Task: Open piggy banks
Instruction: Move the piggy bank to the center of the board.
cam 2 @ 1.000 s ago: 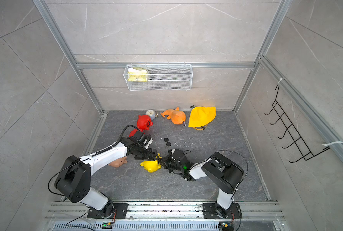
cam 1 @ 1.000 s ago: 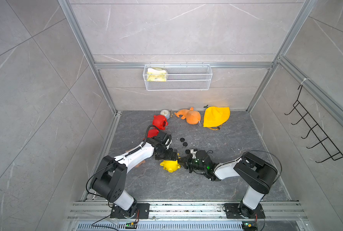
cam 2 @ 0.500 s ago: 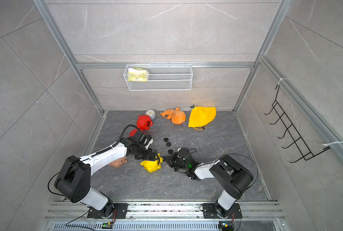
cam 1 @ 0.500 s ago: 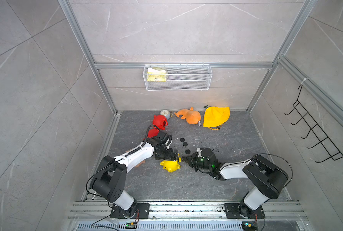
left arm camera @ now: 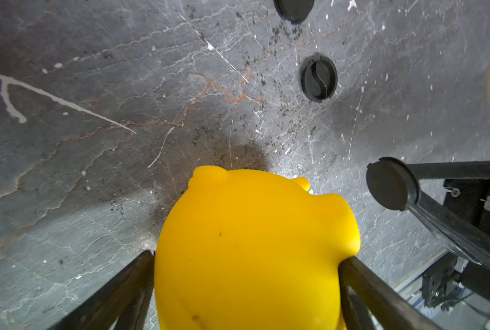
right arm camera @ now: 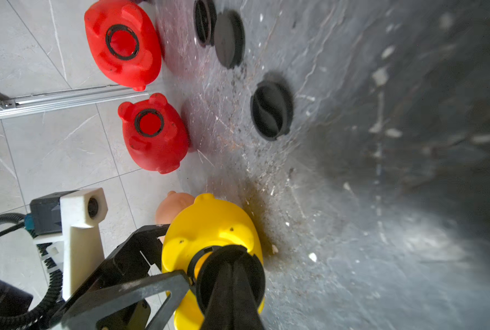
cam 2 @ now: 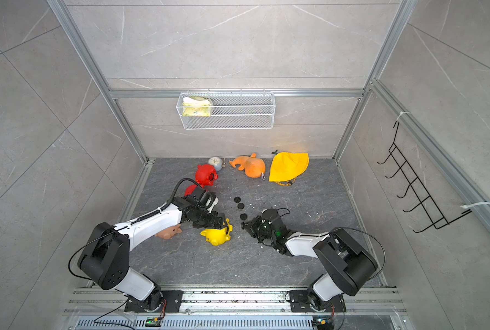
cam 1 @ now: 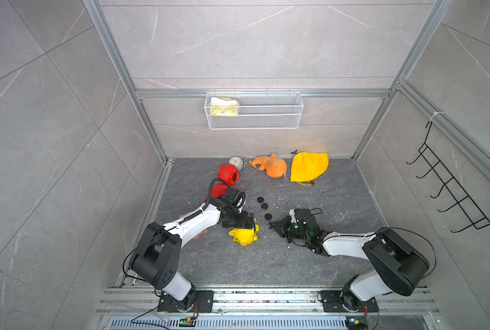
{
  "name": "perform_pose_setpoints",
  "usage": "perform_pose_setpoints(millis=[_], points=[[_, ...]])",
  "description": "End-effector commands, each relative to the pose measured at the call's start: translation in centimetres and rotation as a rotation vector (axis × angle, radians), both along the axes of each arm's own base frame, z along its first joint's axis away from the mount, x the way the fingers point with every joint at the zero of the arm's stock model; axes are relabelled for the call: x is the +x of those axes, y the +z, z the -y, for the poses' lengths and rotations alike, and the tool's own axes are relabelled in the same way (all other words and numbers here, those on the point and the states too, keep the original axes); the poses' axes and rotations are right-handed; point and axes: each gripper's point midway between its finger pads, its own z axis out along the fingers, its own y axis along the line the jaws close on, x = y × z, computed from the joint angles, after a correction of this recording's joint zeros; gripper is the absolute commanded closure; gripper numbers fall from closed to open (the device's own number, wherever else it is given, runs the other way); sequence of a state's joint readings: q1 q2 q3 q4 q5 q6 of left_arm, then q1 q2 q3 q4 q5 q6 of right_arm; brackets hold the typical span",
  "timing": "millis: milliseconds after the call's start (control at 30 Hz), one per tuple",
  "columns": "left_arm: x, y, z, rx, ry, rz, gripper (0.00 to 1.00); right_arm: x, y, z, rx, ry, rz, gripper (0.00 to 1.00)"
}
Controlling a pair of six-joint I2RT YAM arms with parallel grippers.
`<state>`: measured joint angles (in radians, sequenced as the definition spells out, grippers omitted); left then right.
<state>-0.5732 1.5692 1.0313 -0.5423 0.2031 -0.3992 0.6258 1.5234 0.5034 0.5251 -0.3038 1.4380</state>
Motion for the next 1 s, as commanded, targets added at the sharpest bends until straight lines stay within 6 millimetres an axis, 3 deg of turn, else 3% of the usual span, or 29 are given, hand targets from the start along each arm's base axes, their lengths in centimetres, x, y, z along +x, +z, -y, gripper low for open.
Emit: perform_pose_setpoints(millis=[0, 200, 367, 767, 967], points=[[0.9, -2.4, -3.2, 0.133, 0.149, 0.005, 0.05, -0.3, -0.3, 1.1, -0.144, 0.095, 0.023, 1.0], [3.5, -1.9, -4.4, 0.15, 0.278, 0.079, 0.05, 0.6, 1.0, 2.4, -0.383, 0.244, 0.123, 1.0], [4.5, -1.7, -4.9, 0.164, 0.313, 0.106, 0.04, 1.1, 1.4, 2.5, -0.515, 0.368, 0.169, 1.0], [4.2, -2.0, -10.7, 0.229, 0.454, 0.12, 0.04, 0.8, 0.4, 2.1, -0.697, 0.605, 0.221, 1.0], [4.0, -1.2, -12.8, 0.245, 0.504, 0.131, 0.01, 0.2, -0.6, 0.5, -0.813, 0.696, 0.266, 1.0]])
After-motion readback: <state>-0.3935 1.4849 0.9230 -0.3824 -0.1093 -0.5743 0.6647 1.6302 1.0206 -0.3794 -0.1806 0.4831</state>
